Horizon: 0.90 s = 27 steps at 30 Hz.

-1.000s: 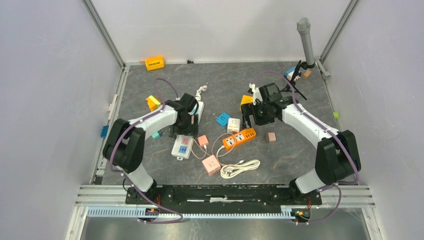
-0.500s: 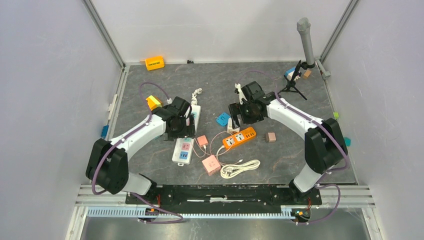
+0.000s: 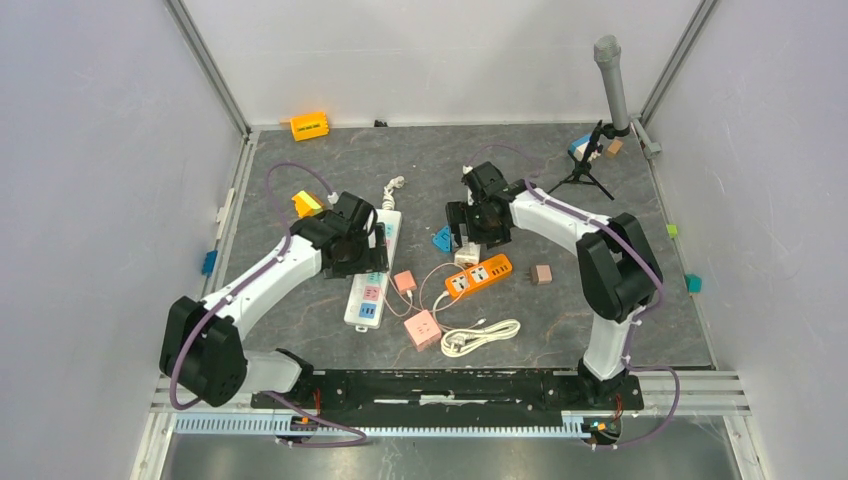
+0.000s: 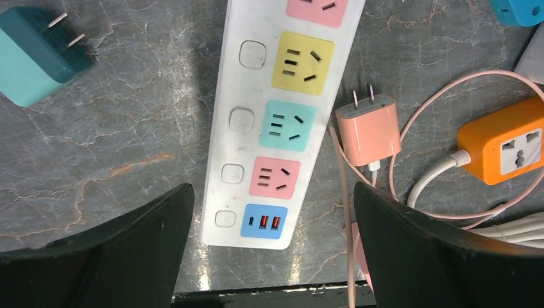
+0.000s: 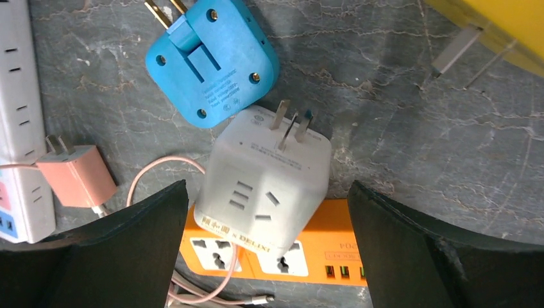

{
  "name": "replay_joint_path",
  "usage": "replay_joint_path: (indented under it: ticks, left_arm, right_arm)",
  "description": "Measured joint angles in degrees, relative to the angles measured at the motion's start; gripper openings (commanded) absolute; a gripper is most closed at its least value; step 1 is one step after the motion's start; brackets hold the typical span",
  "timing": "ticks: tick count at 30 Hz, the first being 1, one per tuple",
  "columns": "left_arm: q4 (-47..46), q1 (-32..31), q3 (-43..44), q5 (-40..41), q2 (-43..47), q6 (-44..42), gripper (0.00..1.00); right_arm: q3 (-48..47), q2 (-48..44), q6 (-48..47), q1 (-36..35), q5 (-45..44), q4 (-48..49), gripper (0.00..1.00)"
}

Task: Insert the plug
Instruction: Pick up the plug from the center of the board.

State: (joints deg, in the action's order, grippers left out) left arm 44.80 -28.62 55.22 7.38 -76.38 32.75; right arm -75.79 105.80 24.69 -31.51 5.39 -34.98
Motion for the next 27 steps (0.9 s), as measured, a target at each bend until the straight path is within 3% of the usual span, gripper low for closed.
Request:
replay_joint_path:
  ticks: [3, 9, 14, 20, 22, 24, 27]
  left_arm:
    - [0.31, 0.00, 0.00, -0.02, 0.87, 0.00, 1.00]
    - [1.62, 0.00, 0.00, 0.02, 1.77, 0.00, 1.00]
    - [3.13, 0.00, 0.57, 0.13, 3.08, 0.00, 1.00]
    - [4.20, 0.00, 3.56, 0.48, 4.63, 0.00, 1.00]
    - [4.48, 0.00, 4.76, 0.66, 5.70, 0.00, 1.00]
    - [4.66, 0.00, 6.38, 1.03, 7.08, 0.00, 1.00]
    - [4.44, 0.09, 8.55, 1.25, 8.94, 0.00, 1.00]
  right_arm:
    - [-0.57, 2.01, 1.22, -0.74, -0.79, 0.20, 0.97]
    - [-3.30, 6.58, 2.25, -2.60, -2.01, -0.33, 0.74]
    - [-4.04, 6.64, 1.16, -3.67, -4.52, -0.42, 0.26]
    - [-4.81, 5.27, -5.09, -4.02, -6.95, -1.20, 0.21]
    - [-4.81, 3.54, -7.89, -4.07, -6.91, -1.44, 0.14]
    - [-4.26, 0.37, -11.04, -4.13, -6.05, -1.05, 0.00]
    - [-1.11, -7.93, -15.67, -4.20, -2.19, 1.36, 0.00]
